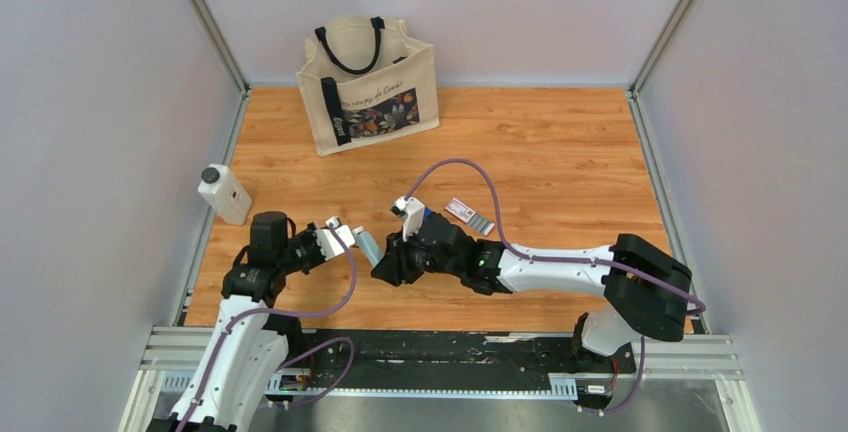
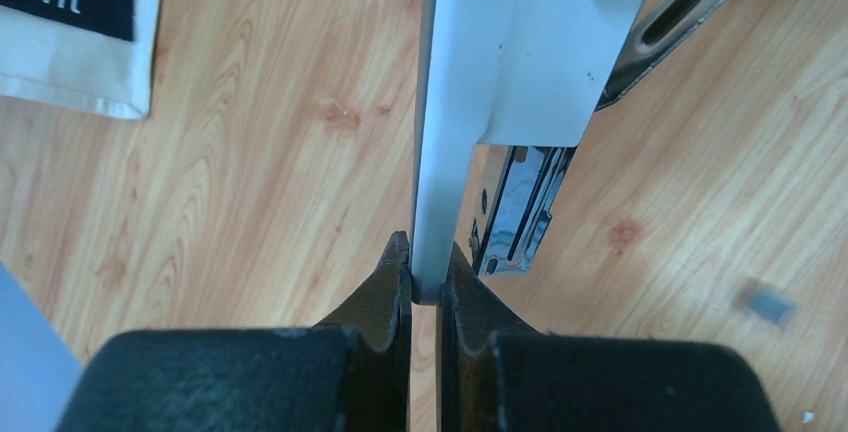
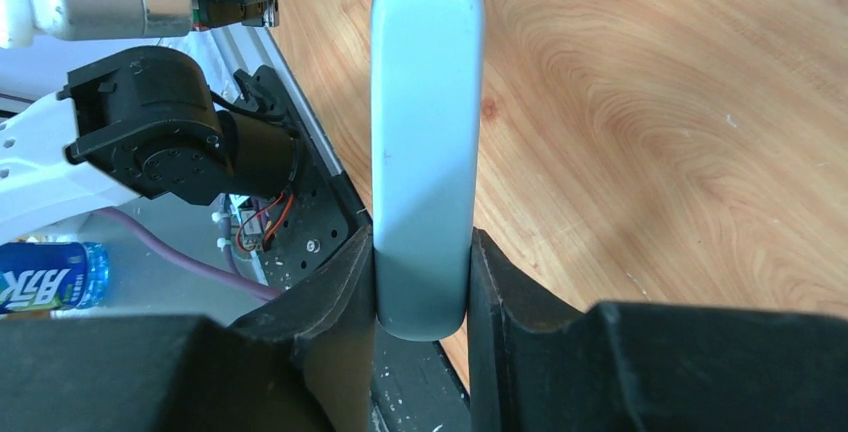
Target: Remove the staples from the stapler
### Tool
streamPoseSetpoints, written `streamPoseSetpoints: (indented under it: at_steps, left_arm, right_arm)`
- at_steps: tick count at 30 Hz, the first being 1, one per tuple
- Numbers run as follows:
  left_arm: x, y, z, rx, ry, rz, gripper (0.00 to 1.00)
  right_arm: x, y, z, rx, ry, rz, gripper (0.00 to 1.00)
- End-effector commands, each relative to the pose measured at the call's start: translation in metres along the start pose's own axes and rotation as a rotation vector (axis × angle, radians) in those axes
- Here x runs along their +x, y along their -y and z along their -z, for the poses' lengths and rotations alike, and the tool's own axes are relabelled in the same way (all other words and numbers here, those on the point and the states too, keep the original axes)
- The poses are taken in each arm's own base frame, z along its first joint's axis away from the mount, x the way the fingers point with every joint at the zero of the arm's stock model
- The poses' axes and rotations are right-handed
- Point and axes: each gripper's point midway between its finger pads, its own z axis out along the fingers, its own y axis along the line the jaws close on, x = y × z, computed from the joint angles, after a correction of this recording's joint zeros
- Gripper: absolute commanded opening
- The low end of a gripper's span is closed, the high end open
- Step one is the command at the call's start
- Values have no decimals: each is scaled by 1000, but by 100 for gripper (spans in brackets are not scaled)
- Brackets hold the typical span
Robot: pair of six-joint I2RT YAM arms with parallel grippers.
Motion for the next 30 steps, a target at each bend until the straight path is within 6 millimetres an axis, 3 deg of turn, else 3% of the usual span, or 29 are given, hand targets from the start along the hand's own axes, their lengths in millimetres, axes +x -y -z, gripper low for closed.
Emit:
streamPoseSetpoints:
  at_steps: [1, 3, 5, 6, 8, 9, 11, 13, 16, 19, 26, 27, 28, 30]
  left_arm:
    - [0, -49, 11, -208, -46, -33, 0]
    - [-7, -37, 13, -131, -29, -7, 1]
    - [-14, -13, 13, -11, -1, 49, 4]
    - [-22, -10, 16, 24, 15, 65, 11]
    - [-32, 16, 22, 153, 55, 116, 26]
    - [-40, 19, 27, 183, 76, 111, 39]
    - [-48, 33, 34, 244, 106, 146, 48]
    - [-57, 32, 40, 243, 124, 165, 52]
    - [-70, 25, 47, 228, 154, 183, 55]
    - [-80, 5, 48, 156, 152, 260, 56]
    - [-92, -33, 50, 50, 81, 536, 57]
    - [-95, -39, 51, 44, 70, 582, 60]
    - [-96, -42, 52, 37, 62, 605, 69]
    - [-95, -54, 54, -19, 27, 674, 74]
  right_arm:
    - [30, -6, 7, 0, -118, 109, 0]
    - [25, -6, 3, 8, -106, 105, 0]
    - [4, -8, -2, 46, -51, 112, 0]
    - [-4, -7, -4, 64, -34, 116, 0]
    - [-25, 1, -6, 136, 27, 114, 0]
    - [-42, -4, -7, 143, 54, 113, 0]
    - [-55, 4, -11, 184, 70, 113, 0]
    - [-67, 6, -13, 212, 66, 129, 0]
    - [-69, 13, -17, 238, 40, 155, 0]
    - [-66, 23, -20, 271, 3, 186, 0]
    - [-33, 58, -40, 364, -137, 229, 0]
    - [-30, 61, -43, 371, -148, 229, 0]
    - [-21, 66, -49, 374, -174, 231, 0]
    - [-18, 66, -57, 368, -190, 230, 0]
